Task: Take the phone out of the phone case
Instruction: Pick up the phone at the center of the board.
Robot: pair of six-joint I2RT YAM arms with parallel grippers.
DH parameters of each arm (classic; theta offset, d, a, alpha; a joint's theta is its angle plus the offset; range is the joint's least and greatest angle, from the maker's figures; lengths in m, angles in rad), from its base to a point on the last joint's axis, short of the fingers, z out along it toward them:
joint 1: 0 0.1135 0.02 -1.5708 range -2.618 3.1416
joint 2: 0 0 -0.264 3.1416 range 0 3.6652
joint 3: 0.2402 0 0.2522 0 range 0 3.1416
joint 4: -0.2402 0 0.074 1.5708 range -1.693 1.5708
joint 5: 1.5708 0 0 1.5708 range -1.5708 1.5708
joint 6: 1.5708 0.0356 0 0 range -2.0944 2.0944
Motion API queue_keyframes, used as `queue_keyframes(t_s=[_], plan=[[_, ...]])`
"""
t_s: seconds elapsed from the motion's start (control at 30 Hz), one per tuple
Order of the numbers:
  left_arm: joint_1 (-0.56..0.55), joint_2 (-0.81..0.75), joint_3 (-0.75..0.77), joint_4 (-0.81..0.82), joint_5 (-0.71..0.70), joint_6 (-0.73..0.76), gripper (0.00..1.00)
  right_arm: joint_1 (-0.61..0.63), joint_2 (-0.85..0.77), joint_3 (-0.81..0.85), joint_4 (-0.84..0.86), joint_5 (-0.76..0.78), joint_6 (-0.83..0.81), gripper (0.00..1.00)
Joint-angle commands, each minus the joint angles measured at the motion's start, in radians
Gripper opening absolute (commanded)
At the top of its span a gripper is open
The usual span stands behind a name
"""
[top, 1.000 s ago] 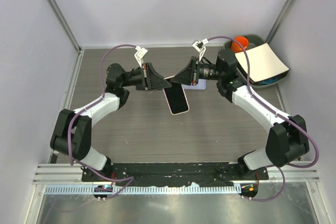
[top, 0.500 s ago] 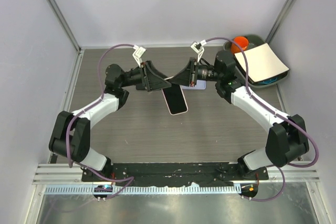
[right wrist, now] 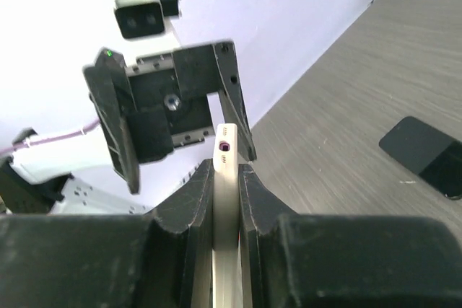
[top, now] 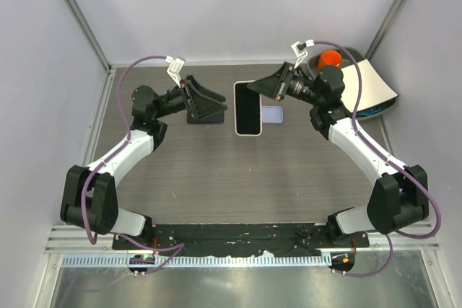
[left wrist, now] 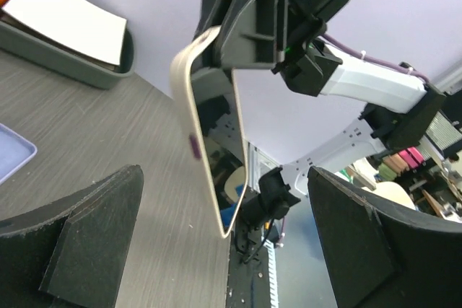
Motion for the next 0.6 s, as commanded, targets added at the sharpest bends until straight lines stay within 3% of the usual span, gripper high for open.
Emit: queue_keyframes(t_s=[0.0,0.3,0.57], plan=[[0.001,-0.03,0.009,-0.158,-0.067,0.152,1.0,-0.034,-0.017,0.019,0.231,0.045,0.212,0.01],[-0.042,0.042,0.015,-0.152,-0.09,0.132,1.0,-0.042,-0.006,-0.014,0.383,0.1,0.329,0.01],[-0.091,0.091,0.026,-0.045,-0.086,0.043,1.0,-0.043,0.022,-0.017,0.374,0.123,0.302,0.01]])
